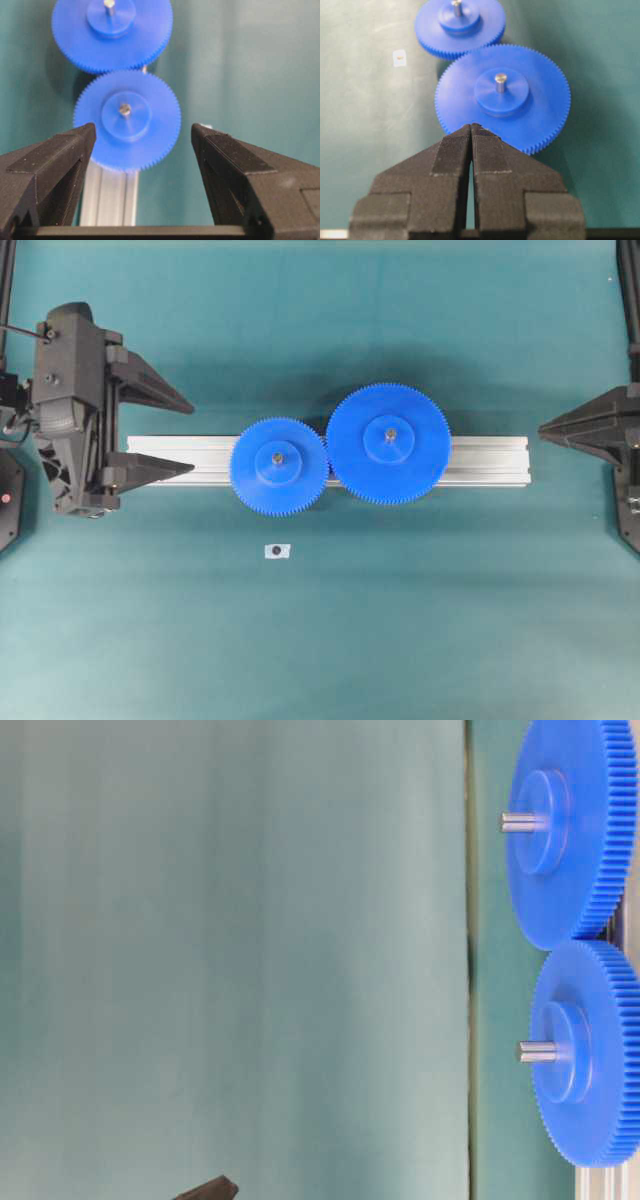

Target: Insert the small gear onto the shaft.

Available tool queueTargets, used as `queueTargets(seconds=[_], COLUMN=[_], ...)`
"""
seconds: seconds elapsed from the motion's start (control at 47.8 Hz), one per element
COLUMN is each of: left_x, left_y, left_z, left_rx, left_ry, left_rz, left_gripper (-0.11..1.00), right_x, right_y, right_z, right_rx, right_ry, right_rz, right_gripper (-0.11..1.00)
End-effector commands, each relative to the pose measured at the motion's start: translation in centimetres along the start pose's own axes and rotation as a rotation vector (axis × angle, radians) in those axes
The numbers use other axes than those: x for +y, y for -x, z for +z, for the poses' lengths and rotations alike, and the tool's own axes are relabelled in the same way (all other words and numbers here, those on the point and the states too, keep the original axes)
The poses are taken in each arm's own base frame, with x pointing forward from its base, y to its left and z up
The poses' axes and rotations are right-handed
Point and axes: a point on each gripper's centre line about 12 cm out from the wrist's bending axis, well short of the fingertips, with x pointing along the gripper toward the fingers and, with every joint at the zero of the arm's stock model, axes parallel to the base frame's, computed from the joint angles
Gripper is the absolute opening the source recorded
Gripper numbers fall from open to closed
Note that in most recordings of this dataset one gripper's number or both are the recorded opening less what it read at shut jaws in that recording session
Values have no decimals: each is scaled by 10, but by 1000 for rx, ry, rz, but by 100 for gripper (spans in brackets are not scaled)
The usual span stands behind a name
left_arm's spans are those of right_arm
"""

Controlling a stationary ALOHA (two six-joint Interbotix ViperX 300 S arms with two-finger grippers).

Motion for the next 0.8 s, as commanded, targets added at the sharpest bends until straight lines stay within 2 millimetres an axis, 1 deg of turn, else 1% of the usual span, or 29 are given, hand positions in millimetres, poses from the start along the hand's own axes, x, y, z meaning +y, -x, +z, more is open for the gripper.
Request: queueTargets(seconds=[0.0, 0.356, 0.774], left_x=[-1, -5, -6], left_y=[3, 4, 9], left_z=[5, 3, -2], left_rx=[-18, -16, -19], left_ry=[-5, -12, -13], left_rz=[-3, -15, -18], left_gripper=[78, 78, 78], right_x=[0, 0, 0], right_y=[0, 6, 5], right_z=[4, 5, 3], right_rx=[-14, -42, -37], right_ry=[-9, -7, -7], right_rz=[-1, 2, 1], right_gripper=[3, 3, 3])
